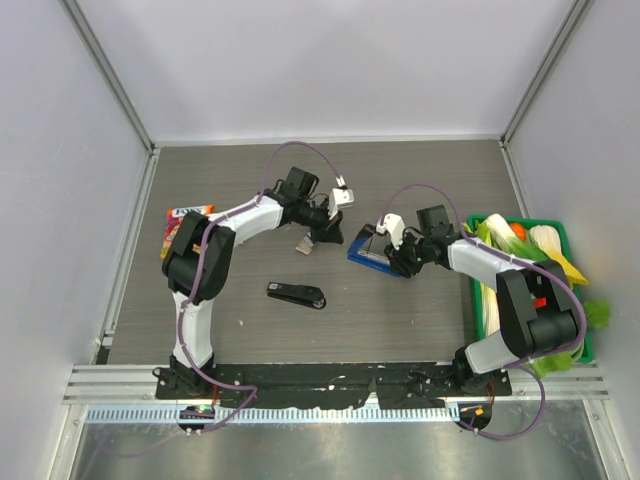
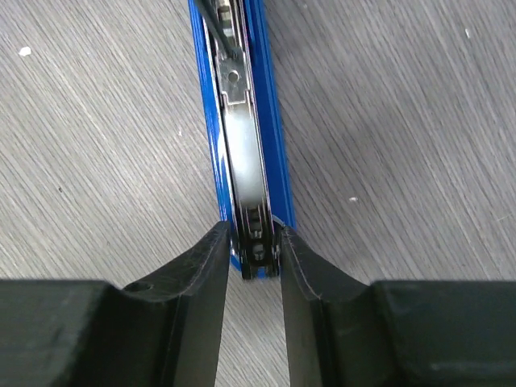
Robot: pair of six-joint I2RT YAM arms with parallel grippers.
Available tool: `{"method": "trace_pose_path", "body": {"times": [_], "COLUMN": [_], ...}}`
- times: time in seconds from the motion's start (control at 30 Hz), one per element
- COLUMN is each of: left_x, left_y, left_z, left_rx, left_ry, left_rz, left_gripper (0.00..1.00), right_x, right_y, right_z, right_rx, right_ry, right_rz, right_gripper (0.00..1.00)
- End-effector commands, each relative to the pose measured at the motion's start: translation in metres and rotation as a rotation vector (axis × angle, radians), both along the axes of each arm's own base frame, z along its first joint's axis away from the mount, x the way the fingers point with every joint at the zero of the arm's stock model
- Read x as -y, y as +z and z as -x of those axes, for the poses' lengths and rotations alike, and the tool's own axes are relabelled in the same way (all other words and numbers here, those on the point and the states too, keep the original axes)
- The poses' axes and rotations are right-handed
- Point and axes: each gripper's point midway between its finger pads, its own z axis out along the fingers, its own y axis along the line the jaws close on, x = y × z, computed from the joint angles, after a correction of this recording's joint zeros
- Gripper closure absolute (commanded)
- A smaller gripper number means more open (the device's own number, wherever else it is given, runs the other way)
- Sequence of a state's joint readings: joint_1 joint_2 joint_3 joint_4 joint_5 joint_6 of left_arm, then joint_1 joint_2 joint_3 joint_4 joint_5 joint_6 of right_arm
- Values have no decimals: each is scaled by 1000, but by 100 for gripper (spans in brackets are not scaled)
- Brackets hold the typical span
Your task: Load the staples into the stapler
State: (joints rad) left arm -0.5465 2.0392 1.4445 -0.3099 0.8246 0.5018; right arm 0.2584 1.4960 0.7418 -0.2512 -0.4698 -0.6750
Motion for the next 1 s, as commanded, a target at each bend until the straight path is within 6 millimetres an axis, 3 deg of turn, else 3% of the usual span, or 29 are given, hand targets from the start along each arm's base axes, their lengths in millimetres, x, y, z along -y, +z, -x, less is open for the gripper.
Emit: {"method": "trace_pose_path", "body": {"times": [0.0, 0.17, 0.23, 0.33, 0.5, 0.63, 0.7, 0.77, 0.8, 0.83, 0.87, 0.9, 0.93, 0.97], "left_x": [-2, 1, 2, 4, 7, 1, -2, -14, -20, -33, -41, -51, -67, -83], "left_y": [28, 29, 29, 27, 27, 35, 50, 60, 76, 79, 85, 107, 115, 118], "left_z": [3, 7, 7, 7, 4, -3, -7, -15, -16, -22, -22, -23, -29, -26], "left_rx": [81, 68, 64, 59, 64, 91, 119, 145, 175, 190, 191, 220, 222, 176], "left_ry": [-19, -34, -32, -34, -24, 18, 49, 123, 150, 198, 231, 269, 321, 380], "left_rz": [43, 59, 60, 57, 50, 27, 19, -23, -24, -59, -71, -58, -66, -94], "left_gripper": [100, 96, 92, 88, 85, 68, 59, 45, 33, 26, 25, 13, 1, 0], "right_x": [-1, -2, -2, -5, -4, 1, 4, 12, 14, 18, 22, 32, 36, 39], "right_y": [11, 13, 12, 10, 16, 22, 28, 37, 46, 51, 63, 77, 84, 101], "right_z": [-1, -1, 1, 4, -3, -5, -8, -15, -20, -21, -28, -35, -34, -40], "right_rx": [25, 35, 35, 24, 43, 61, 79, 93, 116, 108, 139, 183, 176, 209], "right_ry": [24, 33, 47, 65, 45, 18, 0, -58, -86, -130, -167, -229, -288, -318], "right_rz": [-14, -21, -23, -45, -43, -37, -25, 1, 9, 12, 20, 45, 41, 41], "right_gripper": [64, 64, 76, 84, 82, 75, 72, 68, 64, 62, 61, 57, 53, 45]}}
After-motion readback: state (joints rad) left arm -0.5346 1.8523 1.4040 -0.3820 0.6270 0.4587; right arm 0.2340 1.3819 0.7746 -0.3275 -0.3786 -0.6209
